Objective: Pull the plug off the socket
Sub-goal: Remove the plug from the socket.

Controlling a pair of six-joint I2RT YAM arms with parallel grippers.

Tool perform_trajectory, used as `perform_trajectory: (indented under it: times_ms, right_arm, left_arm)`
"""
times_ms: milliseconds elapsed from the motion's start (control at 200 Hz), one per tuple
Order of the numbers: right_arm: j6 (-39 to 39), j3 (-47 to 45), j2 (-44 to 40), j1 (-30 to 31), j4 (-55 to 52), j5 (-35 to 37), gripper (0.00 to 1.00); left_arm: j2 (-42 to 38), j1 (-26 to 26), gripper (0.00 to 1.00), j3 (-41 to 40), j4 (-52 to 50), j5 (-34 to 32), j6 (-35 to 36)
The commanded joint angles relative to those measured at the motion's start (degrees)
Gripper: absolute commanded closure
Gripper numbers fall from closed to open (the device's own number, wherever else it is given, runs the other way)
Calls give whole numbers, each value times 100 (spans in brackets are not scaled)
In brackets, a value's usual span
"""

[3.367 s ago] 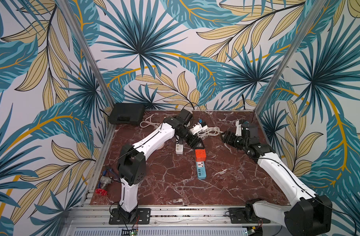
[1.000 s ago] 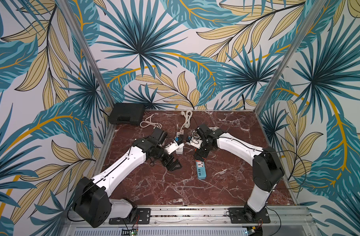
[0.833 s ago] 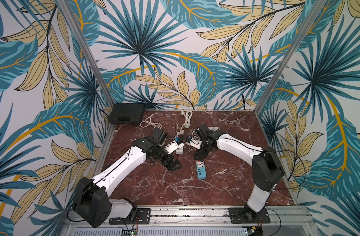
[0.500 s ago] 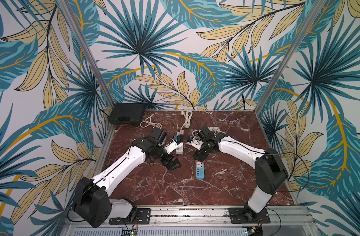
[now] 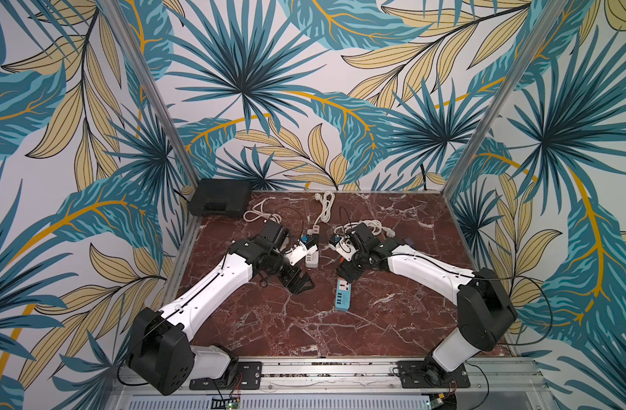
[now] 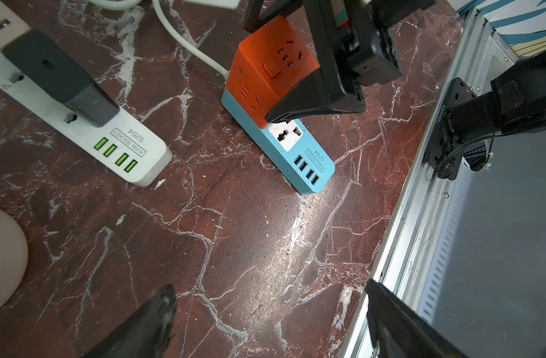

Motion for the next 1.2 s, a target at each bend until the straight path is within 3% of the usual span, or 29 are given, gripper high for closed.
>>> perform_trajectory:
  times_ms: [0,125,225,386,611,1197]
  right_arm:
    - [440,-121,-215,52,282,171,78]
    - [807,-237,-297,67,335,256,88]
    - [1167,-341,-355,82,447,276,97]
    - [1909,-254,-241,210,338,488,100]
    - [2492,-212,-49,429,414,1000,100]
    - [3697,62,263,529,101,1318,100]
  left_arm:
    - [40,45,5,-210,112,-2,-33]
    - [-64,46,10,-265,167,33,-54]
    - [-158,45,22,-319,267,-20,-98]
    - [-160,43,65,-328,253,257,-29]
    - [170,46,100,-122,-57,407,278]
    - [1786,-154,100,689,-606,1253,209]
